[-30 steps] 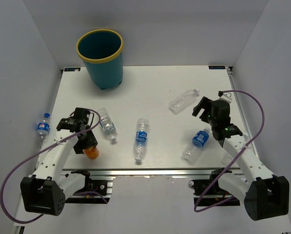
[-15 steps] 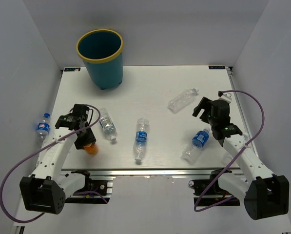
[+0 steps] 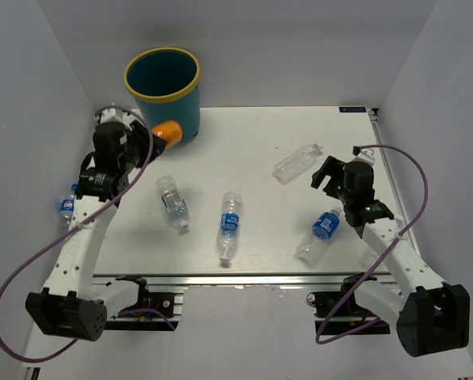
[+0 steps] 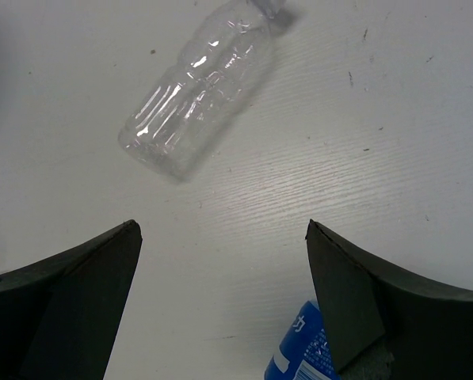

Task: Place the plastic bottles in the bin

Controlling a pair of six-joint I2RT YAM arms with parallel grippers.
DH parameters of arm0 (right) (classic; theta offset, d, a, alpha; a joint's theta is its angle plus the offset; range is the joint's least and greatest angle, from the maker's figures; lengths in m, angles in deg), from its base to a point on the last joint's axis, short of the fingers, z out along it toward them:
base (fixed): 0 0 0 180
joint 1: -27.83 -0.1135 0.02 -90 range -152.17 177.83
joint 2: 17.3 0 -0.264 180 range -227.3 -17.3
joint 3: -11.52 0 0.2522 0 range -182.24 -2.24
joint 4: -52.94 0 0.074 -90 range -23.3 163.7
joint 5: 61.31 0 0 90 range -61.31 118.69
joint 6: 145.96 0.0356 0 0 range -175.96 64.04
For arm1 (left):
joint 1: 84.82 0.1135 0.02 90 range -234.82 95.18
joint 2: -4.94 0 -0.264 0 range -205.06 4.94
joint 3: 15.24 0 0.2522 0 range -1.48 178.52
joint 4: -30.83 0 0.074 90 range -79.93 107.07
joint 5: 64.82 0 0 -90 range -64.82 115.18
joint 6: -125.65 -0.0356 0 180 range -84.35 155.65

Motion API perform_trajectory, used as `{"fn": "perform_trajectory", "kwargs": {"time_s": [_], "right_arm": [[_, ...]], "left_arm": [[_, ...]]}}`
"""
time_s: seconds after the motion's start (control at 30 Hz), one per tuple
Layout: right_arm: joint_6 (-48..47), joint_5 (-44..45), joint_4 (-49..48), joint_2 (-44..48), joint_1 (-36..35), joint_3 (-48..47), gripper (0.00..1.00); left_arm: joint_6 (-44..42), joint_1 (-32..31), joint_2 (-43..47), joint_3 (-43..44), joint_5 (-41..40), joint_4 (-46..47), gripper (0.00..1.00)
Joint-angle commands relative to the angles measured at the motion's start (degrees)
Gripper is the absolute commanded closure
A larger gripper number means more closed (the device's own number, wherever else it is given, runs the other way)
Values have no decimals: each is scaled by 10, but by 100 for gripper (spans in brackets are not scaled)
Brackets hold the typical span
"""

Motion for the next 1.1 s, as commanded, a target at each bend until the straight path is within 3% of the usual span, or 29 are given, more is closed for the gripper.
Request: {"fn": "perform_trajectory", "kwargs": {"time_s": [0.0,0.07,0.1,0.3,0.37,0.4,0.43,0.5,0.53,0.6,0.7,0.83,0.93,0.97,1.0,1.07], "right_arm": [[9,-1,-63,-4,4,1,11],[-3,-25,-62,-8,4,-4,11],[-3,-23,-49,-10,4,-13,11],[-13,-30,-49,-10,4,-10,11],[-15,-31,-44,-13,4,-10,11],[-18,-30,-42,-16,4,-12,11],[-21,-30,-40,-17,4,-17,11],[-26,-33,-24,-21,5,-23,11],[-27,-37,-14,-22,4,-30,11],[-31,-41,-5,-19,5,-38,11],[-32,-43,-2,-5,4,-39,11],[-19,-38,-10,17,4,-19,11],[-17,-44,-11,25,5,-10,11],[-17,-49,-8,24,4,-13,11],[-18,-50,-3,23,4,-16,11],[-14,-45,0,22,4,-19,11]], "left_arm": [[47,2,-28,40,31,182,100],[44,1,-88,92,50,181,100],[33,1,-114,170,55,165,100],[-31,1,-302,380,-84,91,100],[-41,1,-387,495,-94,34,100],[-45,1,-411,525,-90,21,95],[-47,2,-431,570,-86,12,86],[-54,1,-472,597,-62,1,18],[-53,2,-481,621,-63,-10,2],[-58,1,-486,630,-62,-12,2],[-58,2,-452,578,-48,11,2],[-55,0,-323,440,-58,50,2],[-27,-5,-207,286,-89,80,2],[-2,-8,-172,160,-88,107,2],[11,-9,-140,105,-78,147,2],[40,-13,-71,-8,-77,143,2]]}}
